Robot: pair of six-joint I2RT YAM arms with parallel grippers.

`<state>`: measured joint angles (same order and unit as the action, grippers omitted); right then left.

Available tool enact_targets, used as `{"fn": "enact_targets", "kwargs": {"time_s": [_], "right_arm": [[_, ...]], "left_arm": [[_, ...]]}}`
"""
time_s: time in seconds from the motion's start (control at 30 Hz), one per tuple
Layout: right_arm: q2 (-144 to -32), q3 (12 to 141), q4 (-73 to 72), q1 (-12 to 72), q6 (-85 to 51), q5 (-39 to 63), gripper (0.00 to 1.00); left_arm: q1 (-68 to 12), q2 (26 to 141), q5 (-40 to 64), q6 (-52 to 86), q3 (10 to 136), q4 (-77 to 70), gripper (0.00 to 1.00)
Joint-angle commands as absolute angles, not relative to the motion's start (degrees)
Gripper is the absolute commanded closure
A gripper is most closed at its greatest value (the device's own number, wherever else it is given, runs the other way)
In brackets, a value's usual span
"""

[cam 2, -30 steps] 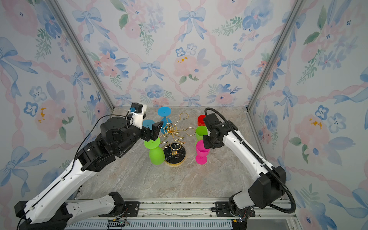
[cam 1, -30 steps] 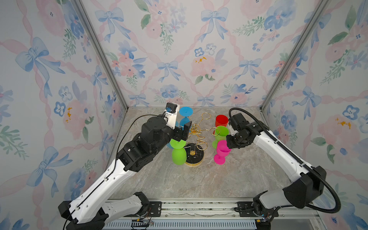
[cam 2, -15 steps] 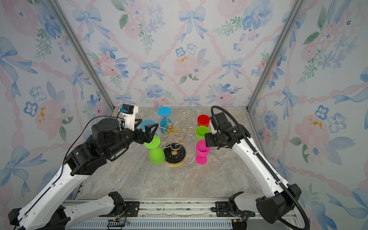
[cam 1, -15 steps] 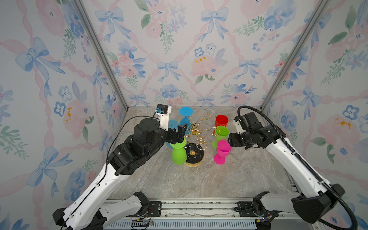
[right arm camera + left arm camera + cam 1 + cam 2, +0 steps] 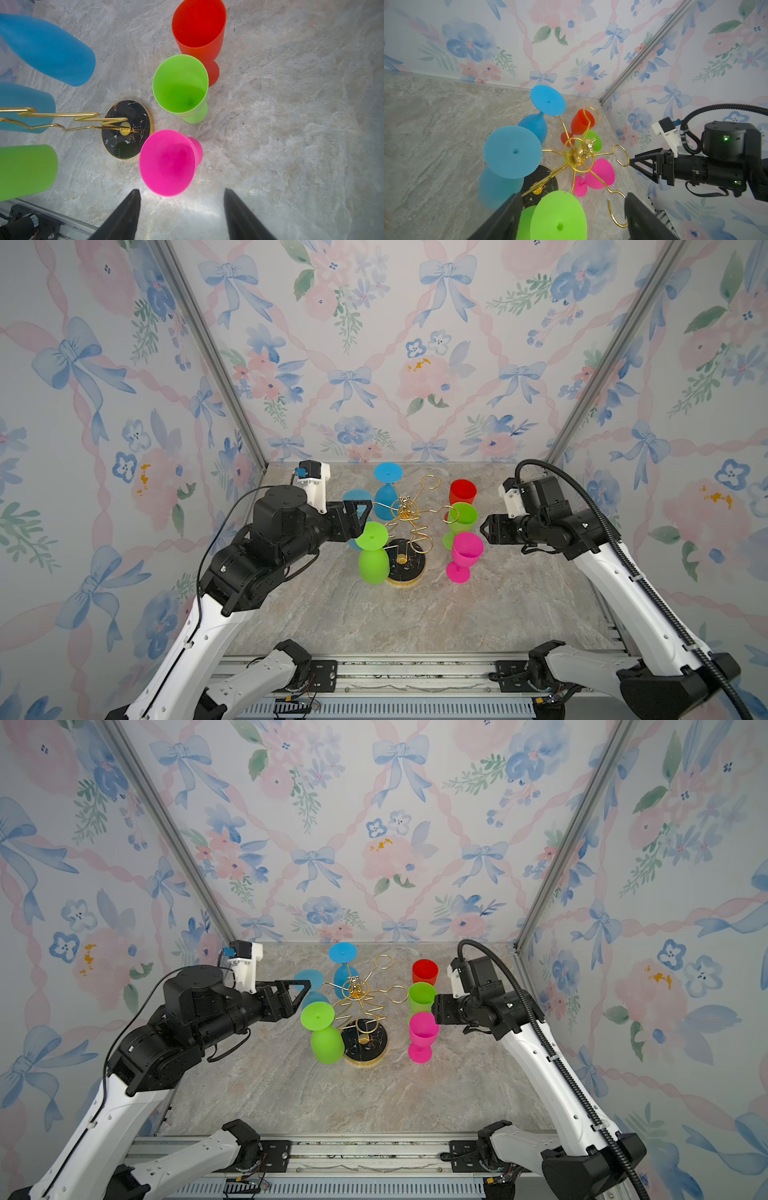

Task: Take the wine glass off the wine glass rack
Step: Place the wine glass at the center of the table, then pick up the wine glass from the wine glass rack.

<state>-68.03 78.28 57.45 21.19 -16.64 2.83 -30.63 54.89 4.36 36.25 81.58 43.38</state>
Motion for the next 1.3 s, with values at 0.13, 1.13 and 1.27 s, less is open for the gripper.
{"fn": "enact_targets", "kwargs": {"time_s": [0.13,1.13,1.27], "right_arm": [[-64.7,76.7,56.2,19.1,-15.1,6.0,0.32],[-58.2,69.3,47.3,18.7,-14.9,10.4,0.19],[-58.4,69.3,46.9,18.7,-14.9,10.9,0.19]], "left_arm": [[-22.9,54.3,19.7,41.9,76.3,44.4,0.28],[-15.4,50.5,34.5,48.2,64.7,41.7,0.55],[-15.4,50.4,35.1,48.5,64.2,41.6,0.57]]}}
